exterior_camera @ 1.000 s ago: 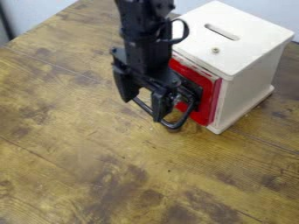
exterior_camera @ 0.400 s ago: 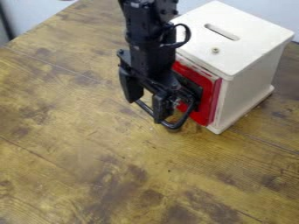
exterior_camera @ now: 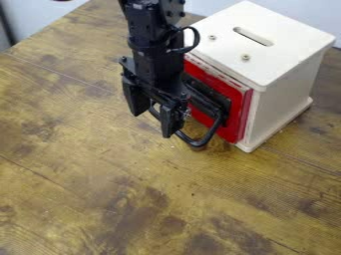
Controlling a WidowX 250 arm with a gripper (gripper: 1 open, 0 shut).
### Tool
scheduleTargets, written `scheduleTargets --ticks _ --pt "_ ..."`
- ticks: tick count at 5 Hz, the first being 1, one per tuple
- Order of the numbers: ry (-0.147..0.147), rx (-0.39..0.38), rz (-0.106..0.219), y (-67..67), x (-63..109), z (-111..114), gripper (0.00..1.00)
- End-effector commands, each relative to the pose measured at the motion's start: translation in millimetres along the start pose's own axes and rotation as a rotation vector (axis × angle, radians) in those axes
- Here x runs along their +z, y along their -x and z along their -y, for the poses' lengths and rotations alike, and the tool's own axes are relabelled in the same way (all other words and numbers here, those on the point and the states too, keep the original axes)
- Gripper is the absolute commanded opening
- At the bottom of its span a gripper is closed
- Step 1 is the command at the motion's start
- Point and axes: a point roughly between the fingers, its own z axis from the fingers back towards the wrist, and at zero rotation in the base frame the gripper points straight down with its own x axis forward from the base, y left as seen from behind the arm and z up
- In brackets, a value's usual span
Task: Close the drawer
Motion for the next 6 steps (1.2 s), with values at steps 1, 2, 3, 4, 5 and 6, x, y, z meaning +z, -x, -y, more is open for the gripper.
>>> scheduleTargets --ticks 1,2,3,4,5,6 --pt "-0.034 0.031 0.086 -3.4 31.5 -25 1.00" --pt "-0.037 0.051 0.093 5.2 41.1 -40 1.00" --pt "-0.055 0.087 0.110 9.9 49.4 -48 1.00" --pt "-0.056 0.125 0.101 12.5 53.3 -56 1.00" --pt "-0.059 0.161 0.099 12.6 50.0 -64 1.00" --pt "-0.051 0.159 0.086 7.6 47.3 -66 1.00"
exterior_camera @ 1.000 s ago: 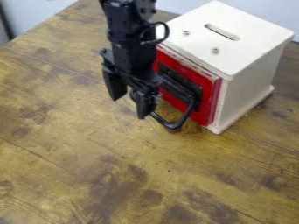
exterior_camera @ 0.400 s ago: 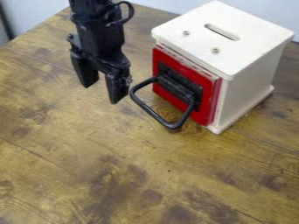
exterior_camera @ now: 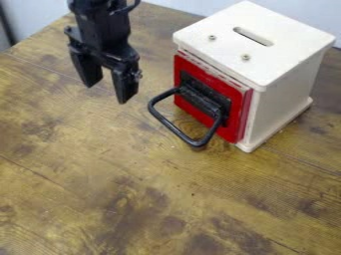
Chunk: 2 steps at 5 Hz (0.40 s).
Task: Close the drawer
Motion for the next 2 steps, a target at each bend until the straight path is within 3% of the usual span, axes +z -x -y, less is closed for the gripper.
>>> scheduleTargets --ticks 1,2 --pt "-0.011 0.012 0.045 -6.8 17.6 -8 1.00" --pt "-0.014 0.029 0.045 -4.2 -0.6 -6 1.00"
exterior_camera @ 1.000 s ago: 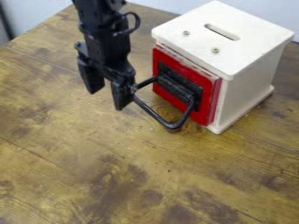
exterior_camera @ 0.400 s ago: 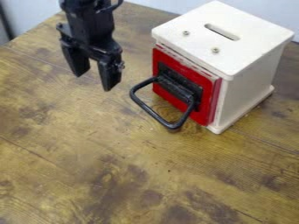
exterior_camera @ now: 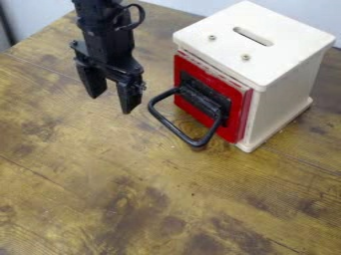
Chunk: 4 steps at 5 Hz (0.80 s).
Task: Close the drawer
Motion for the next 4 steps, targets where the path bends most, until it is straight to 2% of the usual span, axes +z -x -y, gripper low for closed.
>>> scheduleTargets --ticks 1,2,3,4 --pt "-0.015 0.004 0.042 -0.4 16.3 -12.0 1.00" --pt "-0.011 0.013 0.033 2.2 13.6 -8.7 1.00" --pt "-0.016 0.019 0.037 0.4 11.7 -4.8 1.00" --pt "-0.008 -0.054 0.035 0.8 19.7 -2.6 1.00"
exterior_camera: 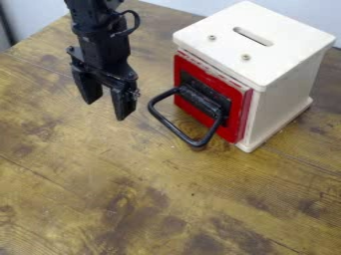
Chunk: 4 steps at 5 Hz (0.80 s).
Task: Close the drawer
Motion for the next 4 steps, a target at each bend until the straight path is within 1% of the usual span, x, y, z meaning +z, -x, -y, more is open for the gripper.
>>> scheduleTargets --ticks 1,3,4 --pt "-0.022 -0.064 0.088 -5.5 33.0 1 1.00" --pt "-0.045 -0.033 0.118 -12.4 46.5 -11 1.00" --pt "-0.047 -0.013 0.119 -11.2 52.3 -15 1.00"
